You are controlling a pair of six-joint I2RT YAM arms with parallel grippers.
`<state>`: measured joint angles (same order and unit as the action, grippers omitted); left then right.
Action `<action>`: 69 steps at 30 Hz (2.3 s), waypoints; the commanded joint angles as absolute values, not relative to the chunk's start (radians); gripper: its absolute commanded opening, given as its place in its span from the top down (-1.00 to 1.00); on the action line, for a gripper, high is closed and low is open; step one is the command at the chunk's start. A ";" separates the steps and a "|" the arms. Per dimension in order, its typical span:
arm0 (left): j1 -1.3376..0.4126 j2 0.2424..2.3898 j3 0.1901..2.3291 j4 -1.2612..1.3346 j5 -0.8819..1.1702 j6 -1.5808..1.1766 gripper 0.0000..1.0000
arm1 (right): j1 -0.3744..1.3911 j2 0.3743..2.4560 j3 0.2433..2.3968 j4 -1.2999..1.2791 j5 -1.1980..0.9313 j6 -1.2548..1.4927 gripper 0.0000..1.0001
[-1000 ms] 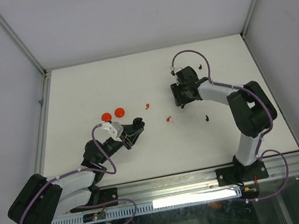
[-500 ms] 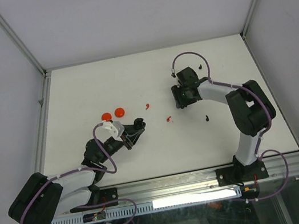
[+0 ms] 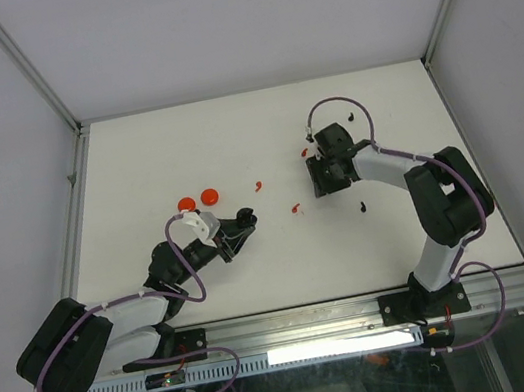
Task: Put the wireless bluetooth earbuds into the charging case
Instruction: Pick up the earbud from the center of the board.
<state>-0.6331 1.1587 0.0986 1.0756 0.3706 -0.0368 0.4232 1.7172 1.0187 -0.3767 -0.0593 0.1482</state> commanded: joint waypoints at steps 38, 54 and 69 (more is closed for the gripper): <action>-0.626 1.129 0.129 1.088 0.390 -0.035 1.00 | 0.493 1.892 1.271 -0.579 0.109 0.048 0.48; -0.626 1.137 0.132 1.090 0.391 -0.037 1.00 | 0.529 1.967 1.307 -0.663 0.175 0.040 0.61; -0.625 1.155 0.112 1.161 0.351 -0.044 1.00 | 0.570 1.754 1.227 -0.549 0.106 0.093 0.78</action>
<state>-0.6331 1.1519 0.1043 1.0771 0.3672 -0.0372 0.5518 1.8591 1.2407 -0.6037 0.1398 0.0620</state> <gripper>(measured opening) 0.260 0.164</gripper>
